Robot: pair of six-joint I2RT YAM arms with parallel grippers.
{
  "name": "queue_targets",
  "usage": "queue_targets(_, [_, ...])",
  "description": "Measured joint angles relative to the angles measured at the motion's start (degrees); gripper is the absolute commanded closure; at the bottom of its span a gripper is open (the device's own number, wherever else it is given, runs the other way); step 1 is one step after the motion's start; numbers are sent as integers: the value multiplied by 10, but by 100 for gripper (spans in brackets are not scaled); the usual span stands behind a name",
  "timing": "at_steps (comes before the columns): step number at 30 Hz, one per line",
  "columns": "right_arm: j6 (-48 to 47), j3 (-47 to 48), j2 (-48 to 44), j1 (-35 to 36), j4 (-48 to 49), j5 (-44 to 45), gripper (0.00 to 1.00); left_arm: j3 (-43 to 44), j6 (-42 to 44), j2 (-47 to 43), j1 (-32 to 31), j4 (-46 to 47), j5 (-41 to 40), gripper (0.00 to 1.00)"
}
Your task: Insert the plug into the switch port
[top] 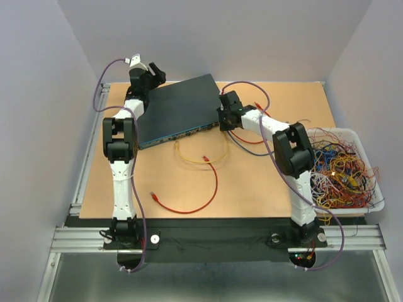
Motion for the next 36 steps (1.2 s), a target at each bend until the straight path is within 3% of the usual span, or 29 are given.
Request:
queue_targets(26, [-17,-59,-41,16,80,51,99,0,0,0,0,0,0,19])
queue_targets(36, [-14,-106,-41,24,152,75,100,0,0,0,0,0,0,19])
